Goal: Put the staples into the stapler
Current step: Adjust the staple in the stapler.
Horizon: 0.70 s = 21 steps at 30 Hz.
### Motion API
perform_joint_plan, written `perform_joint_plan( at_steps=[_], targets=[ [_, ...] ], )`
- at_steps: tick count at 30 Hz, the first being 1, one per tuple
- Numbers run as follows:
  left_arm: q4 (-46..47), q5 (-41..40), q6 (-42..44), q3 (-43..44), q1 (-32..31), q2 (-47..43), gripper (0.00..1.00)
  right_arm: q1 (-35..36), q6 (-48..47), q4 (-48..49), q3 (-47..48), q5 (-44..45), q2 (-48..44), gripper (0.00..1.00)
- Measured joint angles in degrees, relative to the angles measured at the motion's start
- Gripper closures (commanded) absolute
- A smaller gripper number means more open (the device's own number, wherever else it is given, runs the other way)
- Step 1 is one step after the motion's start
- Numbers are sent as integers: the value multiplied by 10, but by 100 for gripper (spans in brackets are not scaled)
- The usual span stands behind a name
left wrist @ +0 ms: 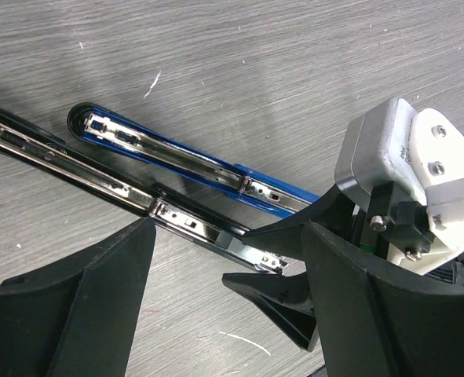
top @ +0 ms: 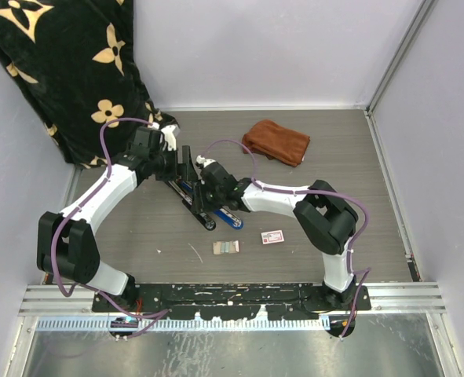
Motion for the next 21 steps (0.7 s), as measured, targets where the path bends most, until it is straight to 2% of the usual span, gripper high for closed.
perform_joint_plan(
  at_steps=[10, 14, 21],
  targets=[
    [16, 15, -21, -9, 5, 13, 23, 1, -22, -39, 7, 10, -20, 46],
    [34, 25, -32, -23, 11, 26, 30, 0, -30, -51, -12, 18, -80, 45],
    [46, 62, -33, -50, 3, 56, 49, -40, -32, -44, -101, 28, -247, 45]
  ],
)
